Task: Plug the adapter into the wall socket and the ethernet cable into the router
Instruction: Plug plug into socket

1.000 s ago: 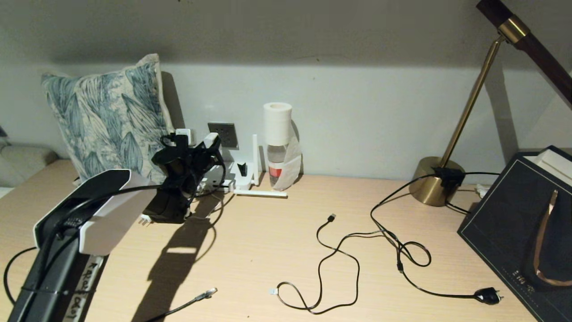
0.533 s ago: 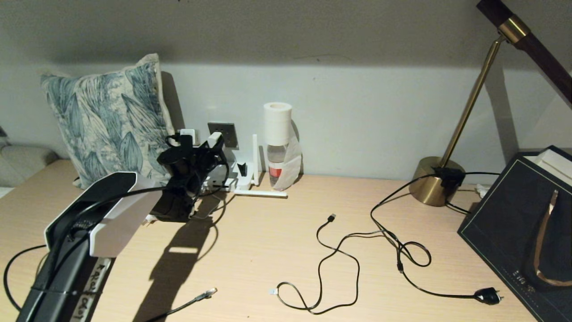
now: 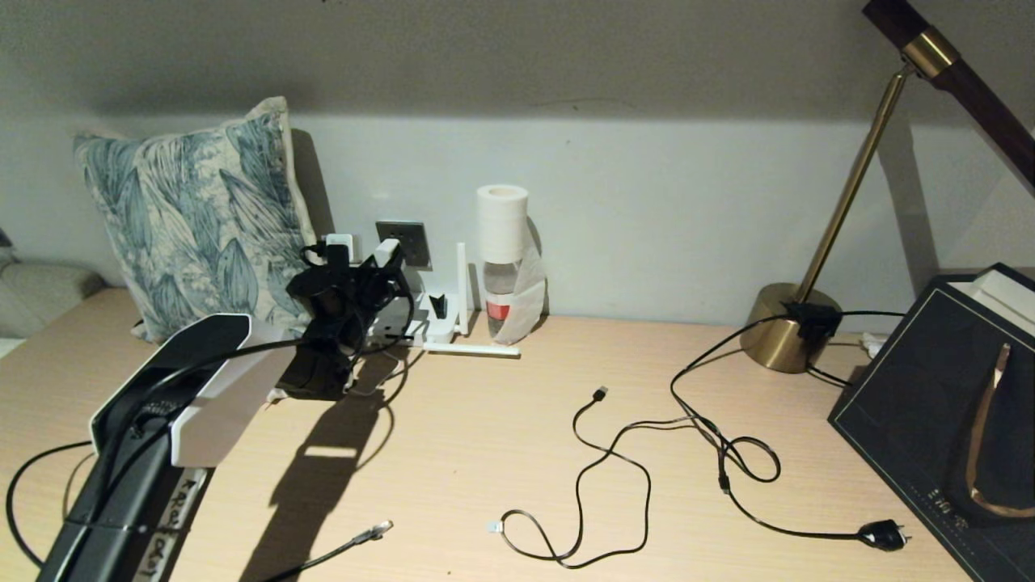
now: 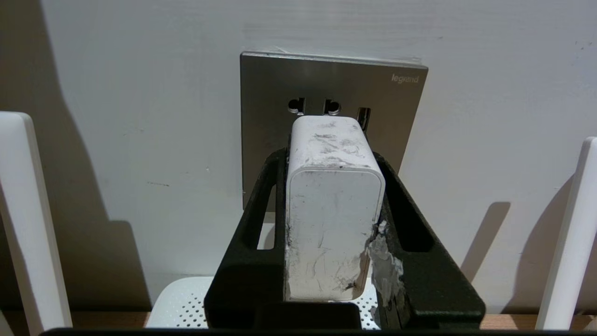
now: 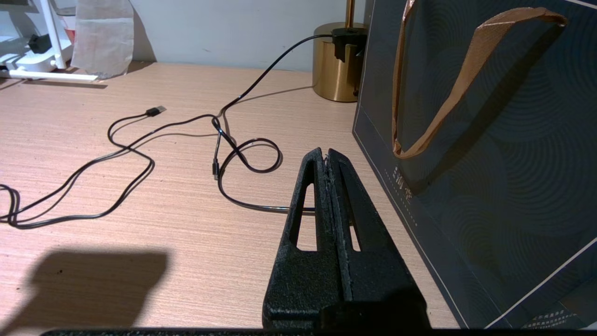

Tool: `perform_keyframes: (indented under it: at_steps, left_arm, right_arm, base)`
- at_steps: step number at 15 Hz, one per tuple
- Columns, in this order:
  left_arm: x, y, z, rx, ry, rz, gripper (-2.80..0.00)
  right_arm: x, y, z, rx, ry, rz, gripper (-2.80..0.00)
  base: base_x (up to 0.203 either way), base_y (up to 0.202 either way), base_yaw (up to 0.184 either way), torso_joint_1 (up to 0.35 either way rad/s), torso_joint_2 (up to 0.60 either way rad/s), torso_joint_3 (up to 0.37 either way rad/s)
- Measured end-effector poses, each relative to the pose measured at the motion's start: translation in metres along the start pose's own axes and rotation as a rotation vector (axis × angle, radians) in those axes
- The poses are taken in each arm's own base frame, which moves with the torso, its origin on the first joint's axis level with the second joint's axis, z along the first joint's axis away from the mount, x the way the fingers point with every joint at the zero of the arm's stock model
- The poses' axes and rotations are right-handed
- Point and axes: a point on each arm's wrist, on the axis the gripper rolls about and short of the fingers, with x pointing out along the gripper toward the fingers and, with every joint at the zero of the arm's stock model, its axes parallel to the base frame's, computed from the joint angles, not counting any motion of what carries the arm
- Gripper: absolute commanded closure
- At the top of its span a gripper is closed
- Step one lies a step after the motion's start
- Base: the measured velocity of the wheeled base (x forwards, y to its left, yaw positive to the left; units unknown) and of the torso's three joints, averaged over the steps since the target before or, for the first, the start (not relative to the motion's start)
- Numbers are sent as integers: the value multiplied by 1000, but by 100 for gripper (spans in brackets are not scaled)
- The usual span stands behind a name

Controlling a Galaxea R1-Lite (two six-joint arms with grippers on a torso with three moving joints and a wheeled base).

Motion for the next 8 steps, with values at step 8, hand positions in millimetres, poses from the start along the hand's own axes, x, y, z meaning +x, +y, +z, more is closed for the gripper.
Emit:
perform_keyframes:
  at_steps: [8]
  left_arm:
    - [6,0,5,1,-12,4,0]
  right_arm:
    - [0,0,0,0,0,0,0]
  base:
    - [0,0,0,0,0,0]
